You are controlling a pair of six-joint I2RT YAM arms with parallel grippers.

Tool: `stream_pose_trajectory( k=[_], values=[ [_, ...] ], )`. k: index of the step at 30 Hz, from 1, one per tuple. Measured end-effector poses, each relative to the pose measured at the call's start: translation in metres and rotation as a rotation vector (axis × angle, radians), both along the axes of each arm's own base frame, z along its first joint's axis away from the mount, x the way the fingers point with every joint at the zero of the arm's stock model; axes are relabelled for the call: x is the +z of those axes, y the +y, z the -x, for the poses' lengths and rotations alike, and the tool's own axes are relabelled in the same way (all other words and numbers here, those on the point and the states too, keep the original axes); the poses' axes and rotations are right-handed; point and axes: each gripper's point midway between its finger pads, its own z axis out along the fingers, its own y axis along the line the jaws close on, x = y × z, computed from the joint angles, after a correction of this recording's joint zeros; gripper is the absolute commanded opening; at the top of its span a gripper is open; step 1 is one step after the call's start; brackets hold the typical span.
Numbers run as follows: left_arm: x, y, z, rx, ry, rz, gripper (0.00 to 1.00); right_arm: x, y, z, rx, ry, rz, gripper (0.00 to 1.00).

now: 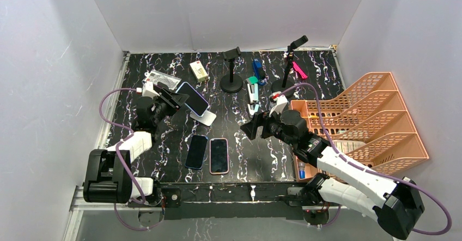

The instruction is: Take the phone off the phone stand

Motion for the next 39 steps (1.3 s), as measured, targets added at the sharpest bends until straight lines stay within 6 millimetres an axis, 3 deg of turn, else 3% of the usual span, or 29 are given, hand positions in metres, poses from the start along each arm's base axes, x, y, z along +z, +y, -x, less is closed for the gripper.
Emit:
stream_pose_trajectory(
  k=[11,39],
  values=[
    [0.011,0.000,-0.004,0.000,-0.056,0.003,0.39,-0.008,-0.002,0.002,0.000,0.013,0.012,0.97],
    [0.008,0.000,-0.005,0.006,-0.058,0.009,0.21,-0.014,-0.003,0.003,-0.003,0.021,0.018,0.97]
  ],
)
